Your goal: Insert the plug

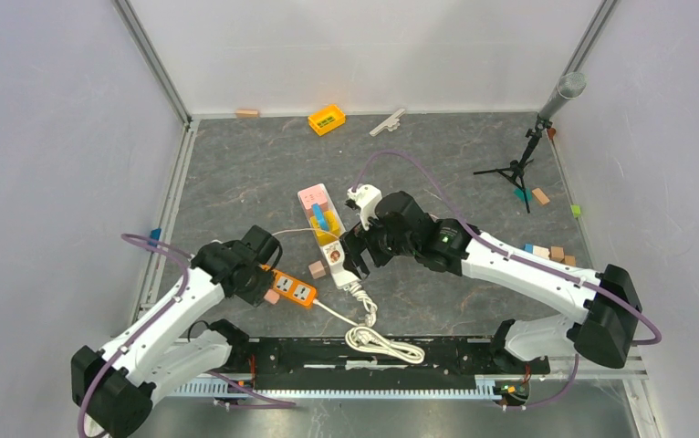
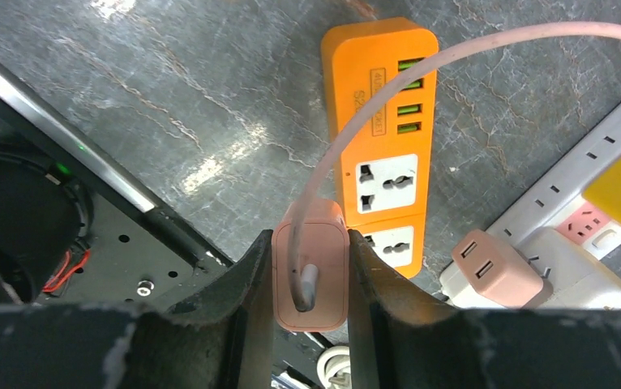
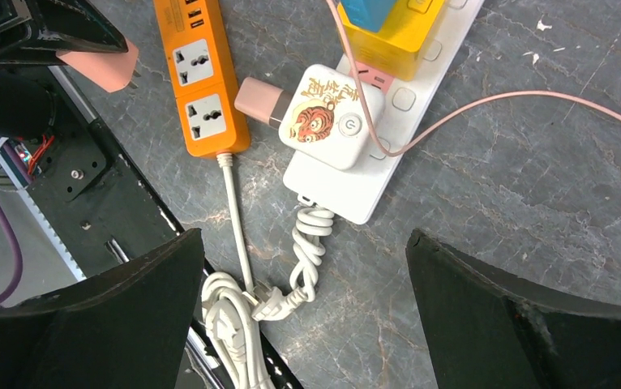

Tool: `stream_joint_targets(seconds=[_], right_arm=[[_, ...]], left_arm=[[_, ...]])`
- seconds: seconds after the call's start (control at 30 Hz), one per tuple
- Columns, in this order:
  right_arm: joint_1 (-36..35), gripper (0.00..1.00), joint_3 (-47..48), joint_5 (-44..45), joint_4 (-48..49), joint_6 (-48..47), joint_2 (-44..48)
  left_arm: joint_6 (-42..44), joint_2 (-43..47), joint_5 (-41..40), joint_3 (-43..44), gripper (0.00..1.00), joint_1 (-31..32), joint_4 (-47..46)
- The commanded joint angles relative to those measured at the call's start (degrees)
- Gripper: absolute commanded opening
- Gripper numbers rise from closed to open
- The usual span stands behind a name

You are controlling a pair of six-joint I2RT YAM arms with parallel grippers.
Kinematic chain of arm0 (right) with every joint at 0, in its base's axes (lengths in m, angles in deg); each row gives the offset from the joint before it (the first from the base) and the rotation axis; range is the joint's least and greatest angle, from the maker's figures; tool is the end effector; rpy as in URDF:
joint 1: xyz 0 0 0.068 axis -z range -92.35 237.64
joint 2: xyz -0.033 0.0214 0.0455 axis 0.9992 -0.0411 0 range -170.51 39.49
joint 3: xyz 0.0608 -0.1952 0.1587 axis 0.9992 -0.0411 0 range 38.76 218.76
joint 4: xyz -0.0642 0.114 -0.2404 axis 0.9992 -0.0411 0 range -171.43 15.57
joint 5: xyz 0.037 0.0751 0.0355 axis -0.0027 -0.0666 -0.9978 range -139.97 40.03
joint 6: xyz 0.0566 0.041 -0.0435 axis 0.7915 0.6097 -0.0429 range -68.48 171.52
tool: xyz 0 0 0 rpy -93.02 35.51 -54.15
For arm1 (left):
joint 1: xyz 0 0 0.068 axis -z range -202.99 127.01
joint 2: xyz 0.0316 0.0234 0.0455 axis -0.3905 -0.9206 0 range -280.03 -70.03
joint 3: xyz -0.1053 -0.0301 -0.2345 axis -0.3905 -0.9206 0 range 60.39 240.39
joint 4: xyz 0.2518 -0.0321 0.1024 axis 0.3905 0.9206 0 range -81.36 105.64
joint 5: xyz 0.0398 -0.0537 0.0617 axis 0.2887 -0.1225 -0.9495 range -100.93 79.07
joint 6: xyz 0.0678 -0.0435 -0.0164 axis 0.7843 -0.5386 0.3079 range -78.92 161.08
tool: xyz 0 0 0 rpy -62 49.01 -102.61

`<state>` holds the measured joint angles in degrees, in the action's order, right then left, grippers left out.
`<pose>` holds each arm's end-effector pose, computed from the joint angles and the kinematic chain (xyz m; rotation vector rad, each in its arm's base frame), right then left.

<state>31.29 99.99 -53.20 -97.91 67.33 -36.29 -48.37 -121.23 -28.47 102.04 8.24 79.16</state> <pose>0.1840 0.2838 0.2589 -0.8410 2.1839 0.7248 0.1416 -0.0607 0.1842 -1.3905 2.4201 0.0025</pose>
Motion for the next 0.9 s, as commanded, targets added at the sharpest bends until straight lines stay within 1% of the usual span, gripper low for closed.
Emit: stream_joint_targets(seconds=[0.0, 0.13, 0.3, 0.53, 0.67, 0.87], right_arm=[[0.2, 0.98, 1.4, 0.66, -0.83, 0.75, -0.54], [0.2, 0.98, 2.04, 0.83, -1.61, 0.78, -0.75], [0.22, 0.98, 1.95, 1.08, -2.33, 0.77, -0.63], [0.2, 0.98, 1.01, 1.38, -2.73, 0.96, -0.11], [0.2, 0.98, 0.68, 1.38, -2.79, 0.9, 0.03], [0.2, 0.98, 0.15, 1.72, -2.91, 1.17, 0.36]], left_arm=[[-6.72, -2.12, -2.4, 0.11, 0.02, 3.0, -4.05], [-7.76, -5.43, -5.77, 2.74, 0.02, 6.35, -4.06], [-9.2, -8.91, -8.67, 4.87, 0.02, 8.51, -3.79], [-10.41, -9.96, -12.41, 4.97, 0.02, 8.69, -3.8], [-9.62, -10.53, -13.89, 3.32, 0.02, 8.68, -6.13], [-8.56, -12.22, -13.57, 1.68, 0.02, 8.68, -9.21]])
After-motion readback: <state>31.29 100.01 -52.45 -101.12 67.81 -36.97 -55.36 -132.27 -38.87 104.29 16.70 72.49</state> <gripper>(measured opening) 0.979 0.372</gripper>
